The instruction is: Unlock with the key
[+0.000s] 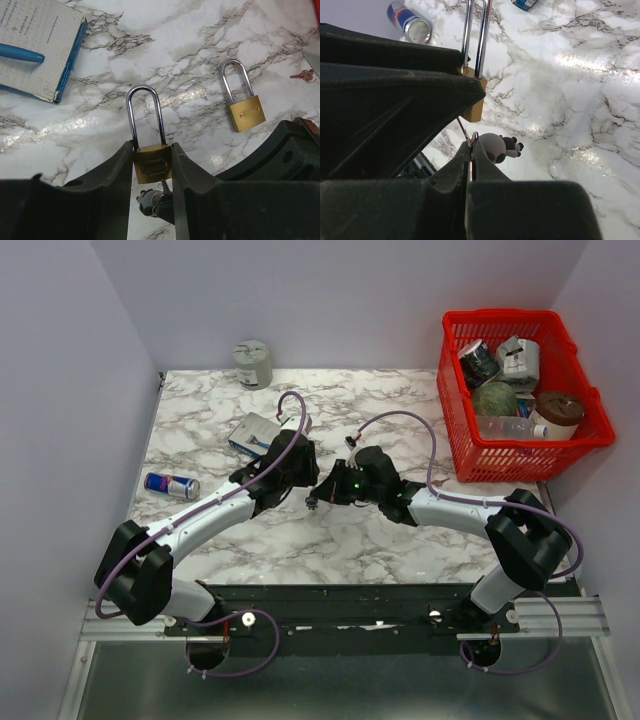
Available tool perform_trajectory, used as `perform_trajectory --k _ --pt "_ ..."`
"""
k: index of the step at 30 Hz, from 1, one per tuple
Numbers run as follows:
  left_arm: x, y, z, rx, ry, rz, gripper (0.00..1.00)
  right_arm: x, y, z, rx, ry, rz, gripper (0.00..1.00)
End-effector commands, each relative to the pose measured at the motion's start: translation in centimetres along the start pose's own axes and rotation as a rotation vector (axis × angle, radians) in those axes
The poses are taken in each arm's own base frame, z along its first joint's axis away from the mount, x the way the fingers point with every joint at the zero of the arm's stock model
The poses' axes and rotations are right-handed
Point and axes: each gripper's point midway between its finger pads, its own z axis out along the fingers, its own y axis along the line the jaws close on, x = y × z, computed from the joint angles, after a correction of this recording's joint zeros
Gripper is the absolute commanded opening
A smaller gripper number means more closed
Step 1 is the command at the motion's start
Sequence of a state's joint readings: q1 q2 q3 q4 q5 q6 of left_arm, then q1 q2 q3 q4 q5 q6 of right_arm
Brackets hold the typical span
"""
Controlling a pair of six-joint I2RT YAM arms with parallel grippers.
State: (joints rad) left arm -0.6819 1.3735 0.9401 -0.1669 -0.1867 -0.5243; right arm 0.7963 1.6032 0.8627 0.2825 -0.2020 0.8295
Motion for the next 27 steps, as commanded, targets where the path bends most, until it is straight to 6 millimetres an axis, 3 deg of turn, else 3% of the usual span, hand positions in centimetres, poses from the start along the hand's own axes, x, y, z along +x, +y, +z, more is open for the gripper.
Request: perform_trajectory --k 1,27 --pt "-0.1 -0.3 0.1 0.005 0.0 0.008 0.0 0.0 0.6 -0.1 -0.011 0.001 -0.004 0.01" --pt "-0.5 -0.2 -0.1 0.002 -0.012 0.012 0.0 1.4 -0.1 0.5 -0.003 0.036 0.022 0.01"
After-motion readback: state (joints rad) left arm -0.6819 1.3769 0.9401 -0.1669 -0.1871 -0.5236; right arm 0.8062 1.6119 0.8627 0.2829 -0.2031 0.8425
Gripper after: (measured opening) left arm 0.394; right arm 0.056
